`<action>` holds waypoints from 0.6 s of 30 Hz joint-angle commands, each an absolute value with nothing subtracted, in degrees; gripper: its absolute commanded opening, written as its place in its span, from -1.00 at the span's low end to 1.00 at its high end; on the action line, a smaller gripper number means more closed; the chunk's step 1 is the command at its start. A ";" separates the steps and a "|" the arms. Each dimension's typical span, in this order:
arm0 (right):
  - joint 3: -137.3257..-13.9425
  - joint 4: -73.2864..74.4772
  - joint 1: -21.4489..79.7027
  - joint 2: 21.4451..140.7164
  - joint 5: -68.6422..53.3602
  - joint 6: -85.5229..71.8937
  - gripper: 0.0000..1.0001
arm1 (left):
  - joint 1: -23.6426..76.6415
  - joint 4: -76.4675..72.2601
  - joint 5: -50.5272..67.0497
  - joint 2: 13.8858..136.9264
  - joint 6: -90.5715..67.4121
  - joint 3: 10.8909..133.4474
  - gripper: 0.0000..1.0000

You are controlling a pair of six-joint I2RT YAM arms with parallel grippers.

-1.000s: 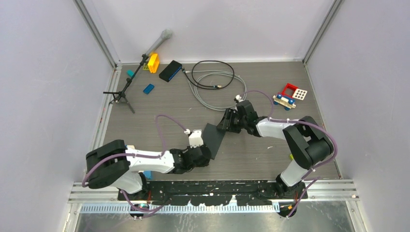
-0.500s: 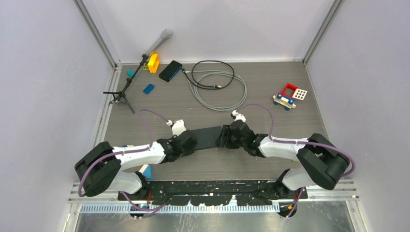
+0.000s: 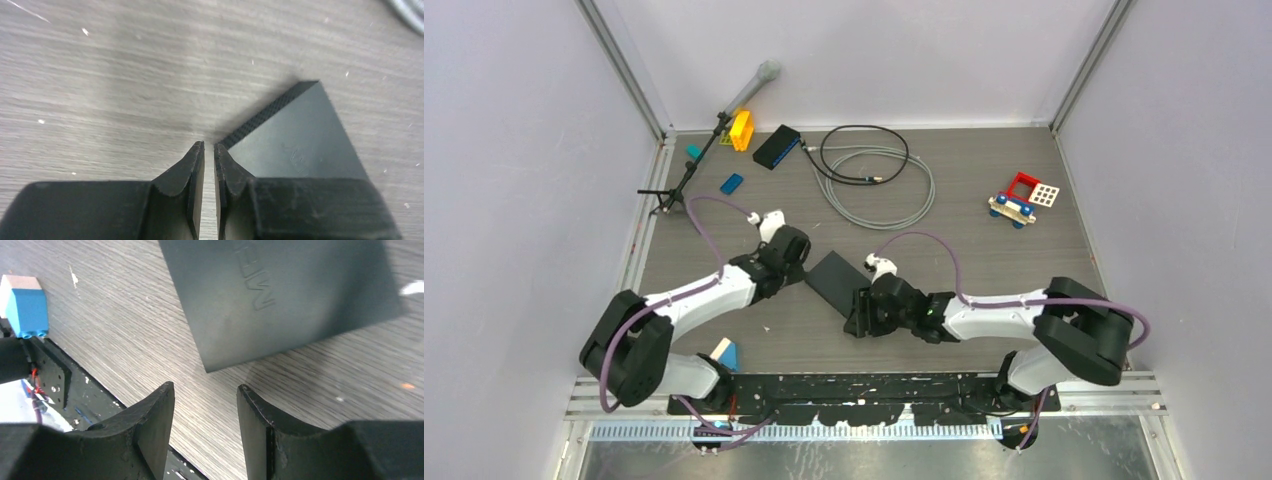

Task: Insert the plug into the switch port
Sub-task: Move the switch port to the center of the board.

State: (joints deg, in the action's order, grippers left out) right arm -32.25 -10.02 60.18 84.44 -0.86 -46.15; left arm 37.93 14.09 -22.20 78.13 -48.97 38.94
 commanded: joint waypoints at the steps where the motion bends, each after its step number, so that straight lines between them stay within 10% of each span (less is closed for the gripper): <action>1: -35.99 1.37 59.60 76.19 7.48 -42.29 0.08 | 35.90 18.41 -24.08 71.40 -44.72 40.81 -0.67; 18: -44.38 4.44 42.04 84.79 -2.85 -34.11 0.23 | 35.87 29.59 -19.07 54.51 -48.07 30.29 -0.36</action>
